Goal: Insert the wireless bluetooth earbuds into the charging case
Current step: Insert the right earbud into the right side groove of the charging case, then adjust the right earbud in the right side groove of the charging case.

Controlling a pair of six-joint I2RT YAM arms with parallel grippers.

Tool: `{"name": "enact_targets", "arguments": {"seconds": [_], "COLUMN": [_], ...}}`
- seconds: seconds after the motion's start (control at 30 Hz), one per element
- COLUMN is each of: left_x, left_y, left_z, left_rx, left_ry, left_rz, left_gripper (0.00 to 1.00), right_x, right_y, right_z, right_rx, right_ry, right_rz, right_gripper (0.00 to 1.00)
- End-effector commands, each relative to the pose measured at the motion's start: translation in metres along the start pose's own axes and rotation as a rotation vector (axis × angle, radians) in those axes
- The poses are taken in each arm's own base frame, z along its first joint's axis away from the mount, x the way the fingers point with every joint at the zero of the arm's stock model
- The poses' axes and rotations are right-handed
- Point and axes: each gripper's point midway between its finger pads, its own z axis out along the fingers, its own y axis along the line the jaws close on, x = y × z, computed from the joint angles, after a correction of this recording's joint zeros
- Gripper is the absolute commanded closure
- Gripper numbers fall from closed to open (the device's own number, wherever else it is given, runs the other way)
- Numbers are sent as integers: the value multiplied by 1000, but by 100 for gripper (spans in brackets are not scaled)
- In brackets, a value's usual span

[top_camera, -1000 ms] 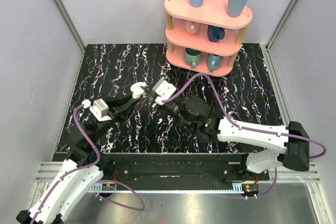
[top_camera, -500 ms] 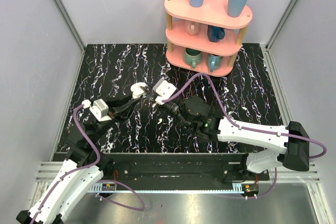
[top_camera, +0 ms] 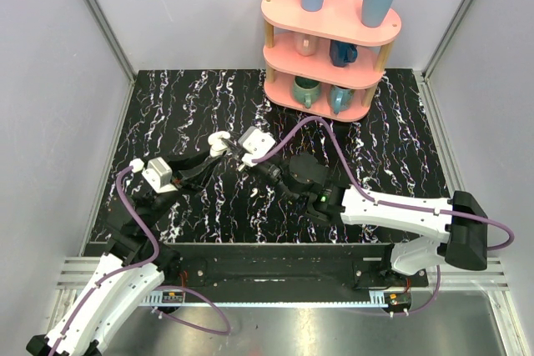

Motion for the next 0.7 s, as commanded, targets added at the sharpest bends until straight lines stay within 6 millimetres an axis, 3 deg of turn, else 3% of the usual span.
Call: {"name": "enact_targets", "arguments": {"seconds": [0.0, 0.27, 0.57, 0.67], "left_x": [-21, -21, -22, -22], "left_y": [1, 2, 2, 2], "left_z": [1, 1, 1, 1], "left_rx": [-6, -12, -13, -15], "left_ry": [-80, -81, -83, -83], "left_rz": [16, 17, 16, 17], "left_gripper": [100, 100, 100, 100], "right_x": [-20, -33, -41, -55], "right_y": [0, -3, -9, -18], "right_z": [-5, -9, -13, -18], "right_rx": [-12, -20, -2, 17], "right_ry": [-45, -79, -102, -135], "right_rz": [24, 33, 44, 66], "right_gripper": [72, 55, 51, 51]}}
